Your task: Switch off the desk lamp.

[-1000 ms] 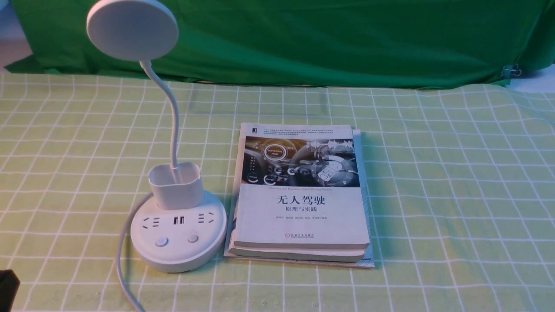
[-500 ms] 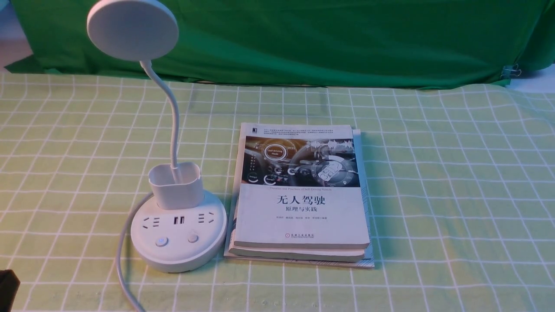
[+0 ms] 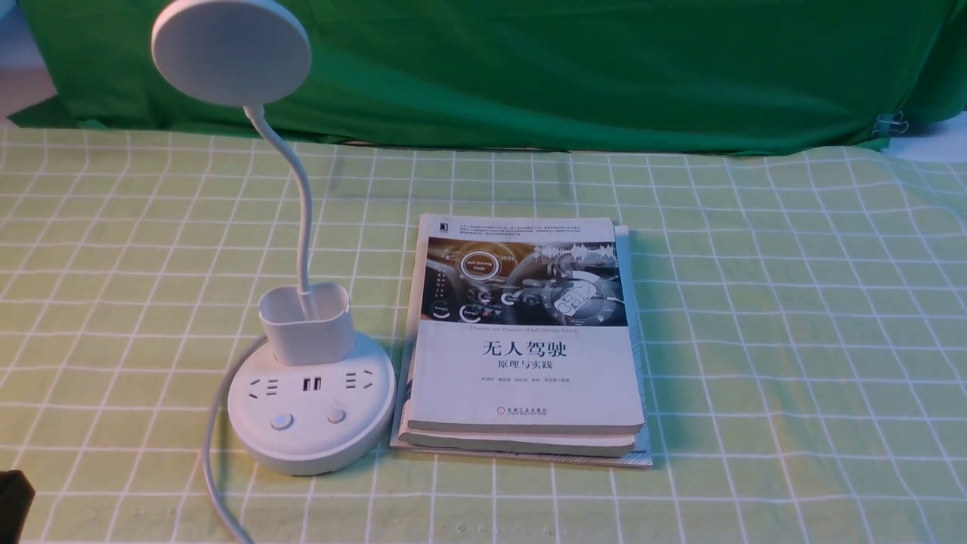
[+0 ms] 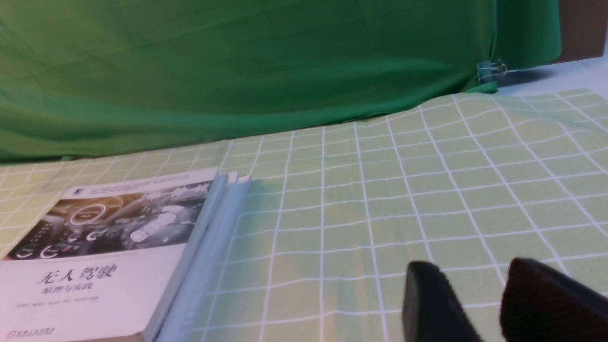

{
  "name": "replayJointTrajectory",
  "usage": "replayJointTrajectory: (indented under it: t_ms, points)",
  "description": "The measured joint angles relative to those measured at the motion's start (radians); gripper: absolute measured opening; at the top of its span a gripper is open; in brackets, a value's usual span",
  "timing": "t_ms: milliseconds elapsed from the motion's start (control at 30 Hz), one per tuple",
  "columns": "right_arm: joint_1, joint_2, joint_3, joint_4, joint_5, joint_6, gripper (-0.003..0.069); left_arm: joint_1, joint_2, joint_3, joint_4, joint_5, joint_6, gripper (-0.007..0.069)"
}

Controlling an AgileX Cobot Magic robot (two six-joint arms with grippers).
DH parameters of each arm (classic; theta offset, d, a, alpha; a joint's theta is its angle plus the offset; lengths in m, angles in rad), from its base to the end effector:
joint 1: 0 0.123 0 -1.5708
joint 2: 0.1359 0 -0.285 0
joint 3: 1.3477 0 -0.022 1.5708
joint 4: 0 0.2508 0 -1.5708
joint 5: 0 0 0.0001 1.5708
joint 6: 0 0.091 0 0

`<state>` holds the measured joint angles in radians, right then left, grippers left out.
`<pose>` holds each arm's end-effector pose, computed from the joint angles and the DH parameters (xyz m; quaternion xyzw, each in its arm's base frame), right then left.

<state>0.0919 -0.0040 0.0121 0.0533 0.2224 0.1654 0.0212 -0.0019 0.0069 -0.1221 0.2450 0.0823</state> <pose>0.0555 0.0062 0.1892 0.0436 0.7546 0.1052 0.6463 0.0555 -0.0015 0.1889 -0.0123 0.7616 -0.0161 0.6478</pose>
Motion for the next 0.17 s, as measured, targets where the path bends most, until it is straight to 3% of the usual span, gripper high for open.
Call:
replayJointTrajectory:
  t_ms: [167]
  points:
    - [0.000,0.000,0.000,0.000,0.000,0.000,0.0237,0.000,0.000,0.000,0.000,0.000,0.000,0.0001]
